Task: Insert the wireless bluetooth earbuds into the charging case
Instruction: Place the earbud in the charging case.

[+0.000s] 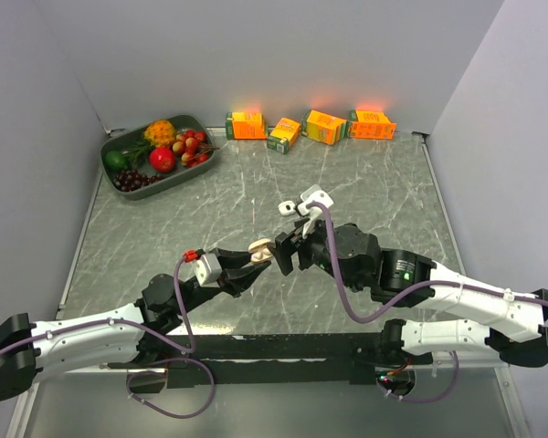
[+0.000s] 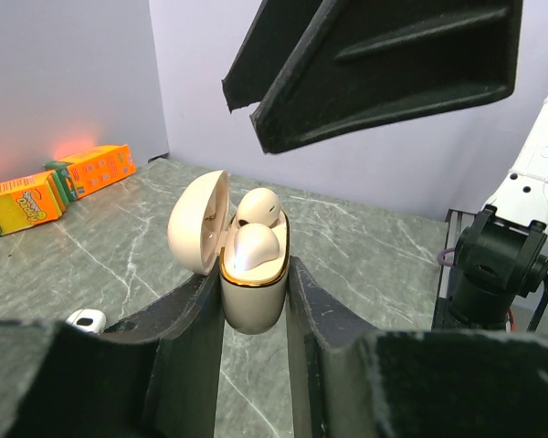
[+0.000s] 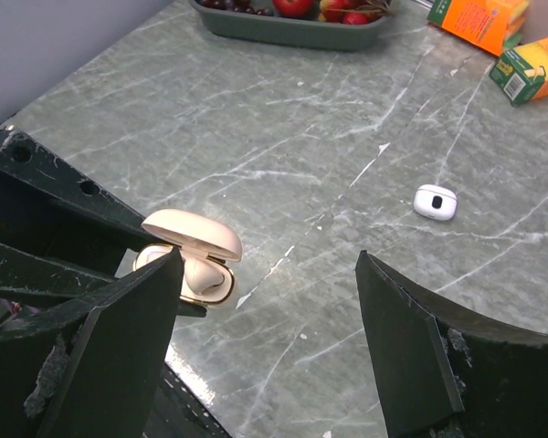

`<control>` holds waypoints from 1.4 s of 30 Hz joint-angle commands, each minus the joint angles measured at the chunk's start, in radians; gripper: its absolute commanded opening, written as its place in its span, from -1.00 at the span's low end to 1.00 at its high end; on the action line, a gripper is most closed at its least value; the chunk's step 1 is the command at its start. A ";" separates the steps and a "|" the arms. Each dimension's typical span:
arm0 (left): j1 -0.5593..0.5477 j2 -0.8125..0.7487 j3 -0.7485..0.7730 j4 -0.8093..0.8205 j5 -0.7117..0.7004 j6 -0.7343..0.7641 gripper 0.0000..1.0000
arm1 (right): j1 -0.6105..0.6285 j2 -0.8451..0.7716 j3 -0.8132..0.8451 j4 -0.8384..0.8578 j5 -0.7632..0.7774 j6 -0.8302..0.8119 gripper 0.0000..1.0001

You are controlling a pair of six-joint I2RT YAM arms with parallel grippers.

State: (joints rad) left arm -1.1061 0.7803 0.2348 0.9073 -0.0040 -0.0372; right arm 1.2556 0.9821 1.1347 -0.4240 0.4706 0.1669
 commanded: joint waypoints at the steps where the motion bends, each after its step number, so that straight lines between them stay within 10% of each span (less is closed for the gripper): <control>1: -0.008 -0.015 0.044 0.027 0.007 0.010 -0.97 | -0.007 0.016 0.010 0.010 0.020 0.013 0.68; 25: -0.014 -0.016 0.054 -0.036 -0.036 -0.003 -0.97 | -0.021 0.004 0.077 0.001 0.049 -0.026 0.67; 27: -0.014 -0.003 0.061 -0.053 -0.036 -0.006 -0.97 | -0.025 0.036 0.132 -0.041 0.057 -0.036 0.52; 30: -0.015 0.008 0.078 -0.097 -0.031 -0.009 -0.97 | -0.035 0.125 0.200 -0.104 0.053 -0.040 -0.46; 33: -0.017 0.013 0.090 -0.130 -0.021 -0.003 -0.97 | -0.050 0.183 0.258 -0.162 0.016 -0.033 -0.85; 42: -0.018 0.013 0.092 -0.128 -0.011 0.017 -0.97 | -0.071 0.299 0.336 -0.275 -0.122 -0.026 -1.00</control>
State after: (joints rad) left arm -1.1172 0.7948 0.2813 0.7559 -0.0235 -0.0368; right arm 1.1893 1.2655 1.4216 -0.6327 0.4145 0.1371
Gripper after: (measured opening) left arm 0.330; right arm 0.008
